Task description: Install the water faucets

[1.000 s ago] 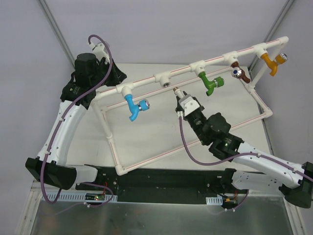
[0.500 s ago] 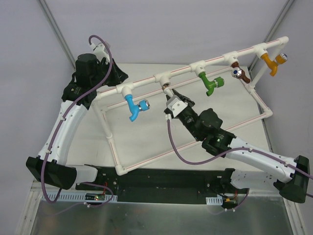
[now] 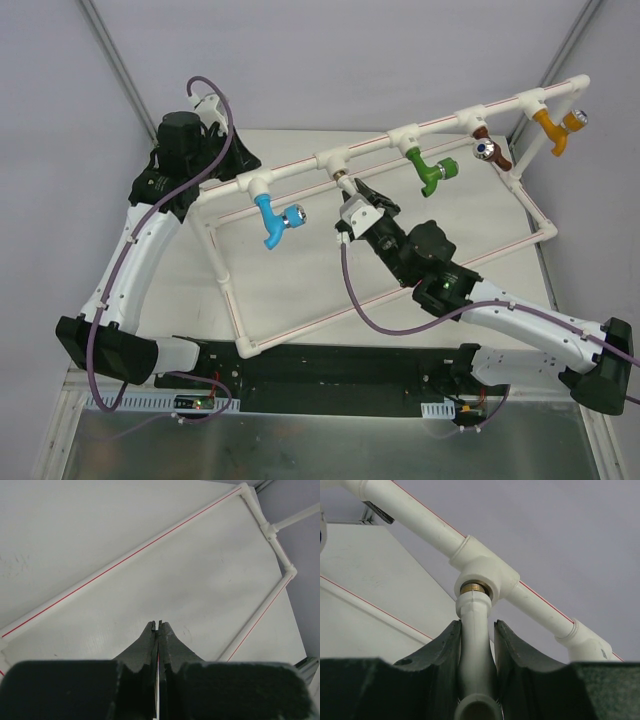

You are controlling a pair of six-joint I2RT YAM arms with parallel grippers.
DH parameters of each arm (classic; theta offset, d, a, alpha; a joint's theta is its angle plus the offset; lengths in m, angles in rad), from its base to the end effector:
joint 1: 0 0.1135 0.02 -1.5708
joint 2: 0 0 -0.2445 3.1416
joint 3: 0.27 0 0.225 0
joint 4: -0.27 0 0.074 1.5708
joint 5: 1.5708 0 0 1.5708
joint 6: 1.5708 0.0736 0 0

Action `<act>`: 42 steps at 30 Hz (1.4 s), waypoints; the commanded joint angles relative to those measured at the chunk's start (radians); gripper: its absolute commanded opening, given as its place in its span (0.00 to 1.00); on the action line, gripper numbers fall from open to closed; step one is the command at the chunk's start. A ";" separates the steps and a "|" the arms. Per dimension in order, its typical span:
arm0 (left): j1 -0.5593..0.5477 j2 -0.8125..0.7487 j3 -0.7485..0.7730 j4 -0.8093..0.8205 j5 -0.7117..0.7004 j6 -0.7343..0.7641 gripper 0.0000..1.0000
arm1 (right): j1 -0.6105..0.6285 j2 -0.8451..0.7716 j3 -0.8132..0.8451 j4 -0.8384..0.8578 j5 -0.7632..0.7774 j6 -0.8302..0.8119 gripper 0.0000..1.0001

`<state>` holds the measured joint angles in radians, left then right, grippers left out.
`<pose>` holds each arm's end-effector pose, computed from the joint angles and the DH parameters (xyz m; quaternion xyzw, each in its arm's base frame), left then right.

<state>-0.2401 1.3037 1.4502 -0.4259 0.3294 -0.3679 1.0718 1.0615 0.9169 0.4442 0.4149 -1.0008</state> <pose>0.2851 -0.0943 0.4007 0.0482 0.7926 -0.3026 0.5272 0.1500 0.2133 0.3968 -0.4155 0.4386 -0.0942 0.7913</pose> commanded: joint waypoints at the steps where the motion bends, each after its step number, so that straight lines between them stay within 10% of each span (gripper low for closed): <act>1: -0.018 -0.003 -0.044 -0.165 0.105 0.046 0.00 | -0.010 0.005 0.057 0.090 0.033 -0.051 0.00; 12: -0.016 0.002 -0.047 -0.160 0.115 0.043 0.00 | -0.013 0.052 0.079 0.076 0.065 -0.131 0.00; 28: -0.018 0.031 -0.051 -0.152 0.149 0.030 0.00 | -0.001 0.139 0.146 -0.358 0.076 -0.657 0.00; 42: -0.016 0.025 -0.065 -0.146 0.168 0.026 0.00 | 0.031 0.333 0.011 0.040 0.214 -0.806 0.00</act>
<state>-0.2008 1.3212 1.4483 -0.4282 0.3012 -0.3561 1.1419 1.2621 1.0367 0.3824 0.6258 -1.6958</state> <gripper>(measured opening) 0.014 0.349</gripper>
